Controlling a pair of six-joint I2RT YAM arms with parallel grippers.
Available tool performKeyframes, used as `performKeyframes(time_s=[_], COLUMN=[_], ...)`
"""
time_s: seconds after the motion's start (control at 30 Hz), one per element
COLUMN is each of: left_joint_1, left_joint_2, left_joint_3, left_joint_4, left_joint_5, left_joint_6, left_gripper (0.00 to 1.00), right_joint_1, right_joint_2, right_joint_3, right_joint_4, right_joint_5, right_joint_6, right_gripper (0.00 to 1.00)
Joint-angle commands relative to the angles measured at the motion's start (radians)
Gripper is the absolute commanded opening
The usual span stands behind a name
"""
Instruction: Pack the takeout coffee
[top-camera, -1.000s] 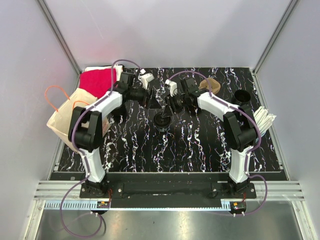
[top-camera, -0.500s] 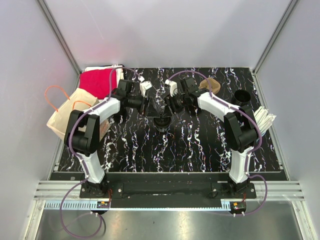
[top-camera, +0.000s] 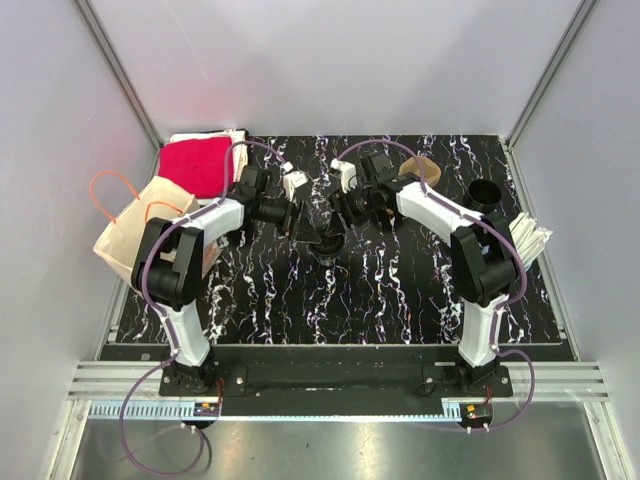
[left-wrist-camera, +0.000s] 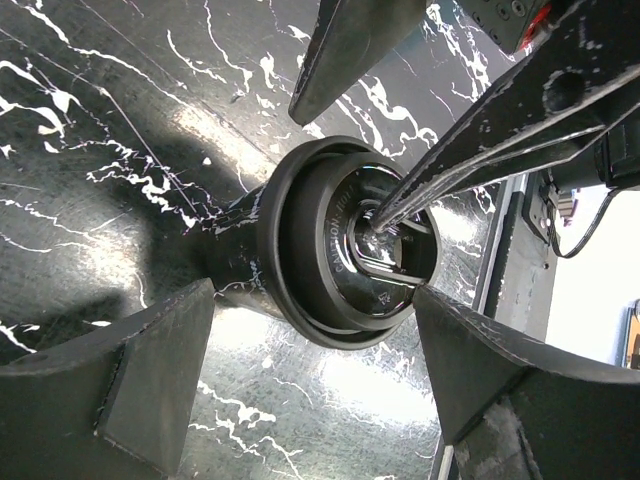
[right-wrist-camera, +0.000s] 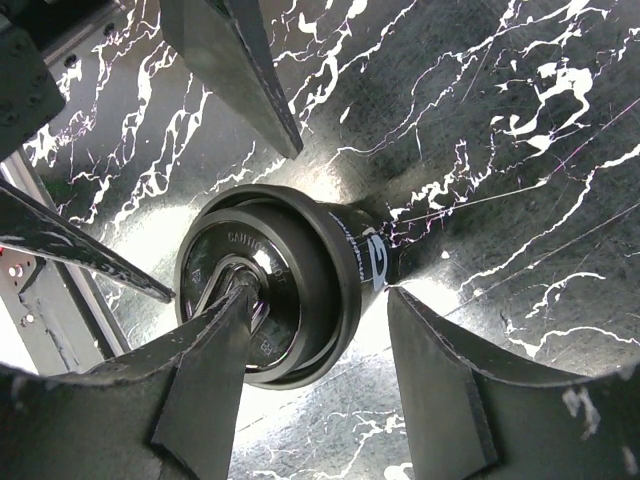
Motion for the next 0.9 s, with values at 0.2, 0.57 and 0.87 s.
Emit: performKeyframes(time_s=[0.2, 0.57, 0.87], left_joint_1=[-0.043, -0.057, -0.055], left_joint_2=[0.029, 0.071, 0.081], left_joint_3=[0.047, 0.093, 0.118], left_joint_4=[0.043, -0.003, -0.057], left_joint_5=[0.027, -0.024, -0.007], left_joint_6=[-0.047, -0.044, 0.009], left_gripper=[0.84, 0.78, 0.77], right_joint_1=[0.002, -0.121, -0.128], right_joint_2=[-0.093, -0.016, 0.07], right_joint_3=[0.076, 0.099, 0.093], right_joint_4=[-0.031, -0.022, 0.001], right_joint_5=[0.002, -0.139, -0.225], right_joint_6=[-0.014, 0.04, 0.067], right_gripper=[0.64, 0.55, 0.53])
